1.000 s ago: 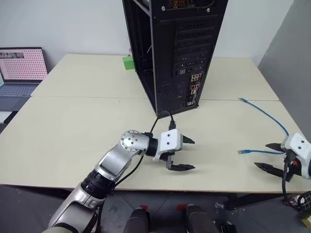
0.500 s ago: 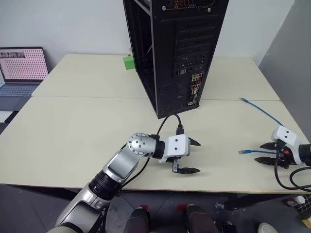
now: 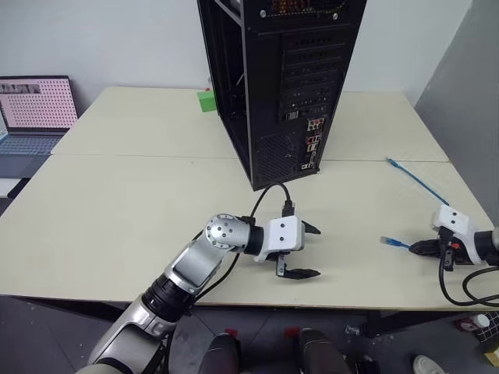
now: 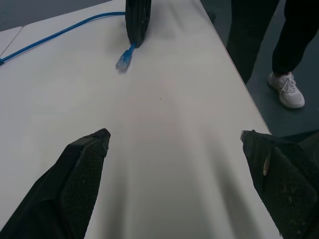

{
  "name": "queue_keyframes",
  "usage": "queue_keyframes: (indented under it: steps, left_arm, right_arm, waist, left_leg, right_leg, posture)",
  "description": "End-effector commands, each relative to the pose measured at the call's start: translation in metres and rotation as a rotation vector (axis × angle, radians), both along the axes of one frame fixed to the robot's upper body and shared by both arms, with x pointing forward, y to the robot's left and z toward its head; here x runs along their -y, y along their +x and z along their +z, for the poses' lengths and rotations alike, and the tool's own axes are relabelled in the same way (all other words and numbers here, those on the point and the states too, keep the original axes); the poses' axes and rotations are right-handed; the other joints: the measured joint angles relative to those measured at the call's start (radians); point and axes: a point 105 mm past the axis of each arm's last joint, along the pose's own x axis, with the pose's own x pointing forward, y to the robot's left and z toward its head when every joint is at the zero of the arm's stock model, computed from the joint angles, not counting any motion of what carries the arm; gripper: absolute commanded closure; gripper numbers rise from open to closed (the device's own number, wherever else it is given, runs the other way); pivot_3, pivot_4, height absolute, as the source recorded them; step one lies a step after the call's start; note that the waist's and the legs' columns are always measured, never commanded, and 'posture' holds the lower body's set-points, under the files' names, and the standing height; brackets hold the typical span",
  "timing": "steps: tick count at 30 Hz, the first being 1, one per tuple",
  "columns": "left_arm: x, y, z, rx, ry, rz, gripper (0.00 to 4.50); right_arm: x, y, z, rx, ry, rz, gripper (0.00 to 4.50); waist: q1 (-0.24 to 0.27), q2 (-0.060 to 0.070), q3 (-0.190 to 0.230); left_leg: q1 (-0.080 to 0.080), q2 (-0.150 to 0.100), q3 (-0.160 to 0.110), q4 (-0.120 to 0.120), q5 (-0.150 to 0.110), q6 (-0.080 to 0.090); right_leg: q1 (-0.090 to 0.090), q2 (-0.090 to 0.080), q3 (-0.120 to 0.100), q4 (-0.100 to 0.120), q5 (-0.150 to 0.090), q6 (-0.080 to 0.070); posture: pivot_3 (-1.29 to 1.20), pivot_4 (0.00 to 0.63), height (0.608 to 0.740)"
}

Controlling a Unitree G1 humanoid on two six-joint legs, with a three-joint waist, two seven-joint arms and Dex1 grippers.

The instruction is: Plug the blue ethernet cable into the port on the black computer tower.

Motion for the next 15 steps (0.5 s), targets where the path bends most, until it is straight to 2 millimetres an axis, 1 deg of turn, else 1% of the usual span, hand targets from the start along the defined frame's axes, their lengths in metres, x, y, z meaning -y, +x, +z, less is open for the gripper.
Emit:
queue_keyframes:
  steps: [1, 3, 4, 7, 10, 11, 15]
  left_arm:
    - [-0.012, 0.008, 0.007, 0.032, -0.022, 0.062, 0.00]
    - [-0.019, 0.014, 0.007, 0.042, -0.026, 0.104, 0.00]
    - [-0.022, 0.017, 0.008, 0.046, -0.035, 0.127, 0.00]
    - [-0.025, 0.023, 0.012, 0.040, -0.062, 0.165, 0.00]
    - [-0.026, 0.024, 0.016, 0.008, -0.095, 0.168, 0.00]
    - [-0.026, 0.025, 0.017, -0.002, -0.101, 0.164, 0.00]
    - [-0.026, 0.024, 0.019, -0.036, -0.098, 0.141, 0.00]
  right_arm:
    - [-0.024, 0.004, 0.015, 0.055, 0.034, 0.092, 4.45]
    - [-0.040, 0.004, 0.020, 0.080, 0.062, 0.132, 4.45]
    - [-0.051, 0.003, 0.024, 0.089, 0.083, 0.158, 4.45]
    - [-0.081, 0.000, 0.032, 0.105, 0.139, 0.218, 4.45]
    - [-0.121, -0.002, 0.042, 0.117, 0.206, 0.277, 4.45]
    - [-0.129, -0.003, 0.043, 0.115, 0.215, 0.291, 4.45]
    - [-0.150, -0.003, 0.044, 0.115, 0.215, 0.329, 4.45]
  waist:
    - [-0.005, 0.000, 0.000]
    - [-0.007, 0.000, 0.000]
    - [-0.007, 0.000, 0.000]
    - [-0.007, 0.000, 0.000]
    - [-0.006, 0.000, 0.000]
    - [-0.005, 0.000, 0.000]
    - [0.000, 0.000, 0.000]
  left_leg:
    - [0.000, 0.000, 0.000, 0.000, 0.000, 0.000]
    - [0.000, 0.000, 0.000, 0.000, 0.000, 0.000]
    - [0.000, 0.000, 0.000, 0.000, 0.000, 0.000]
    - [0.000, 0.000, 0.000, 0.000, 0.000, 0.000]
    - [0.000, 0.000, -0.001, 0.000, 0.000, 0.000]
    - [0.000, 0.000, -0.001, 0.000, 0.000, 0.000]
    - [0.000, 0.000, -0.001, 0.001, 0.000, 0.000]
  right_leg:
    - [0.000, 0.000, 0.000, 0.000, 0.000, 0.000]
    - [0.000, 0.000, 0.000, 0.001, 0.000, 0.000]
    - [0.000, 0.000, 0.000, 0.001, 0.000, 0.000]
    - [0.000, 0.000, 0.000, 0.001, 0.000, 0.000]
    - [0.000, 0.000, 0.000, 0.001, 0.000, 0.000]
    - [0.000, 0.000, 0.000, 0.001, 0.000, 0.000]
    - [0.000, 0.000, -0.001, 0.001, 0.000, 0.000]
  posture:
    - [0.00, 0.150, 0.740]
    - [0.00, 0.150, 0.740]
    - [0.00, 0.150, 0.740]
    - [0.00, 0.150, 0.740]
    - [0.00, 0.150, 0.740]
    - [0.00, 0.150, 0.740]
    - [0.00, 0.150, 0.740]
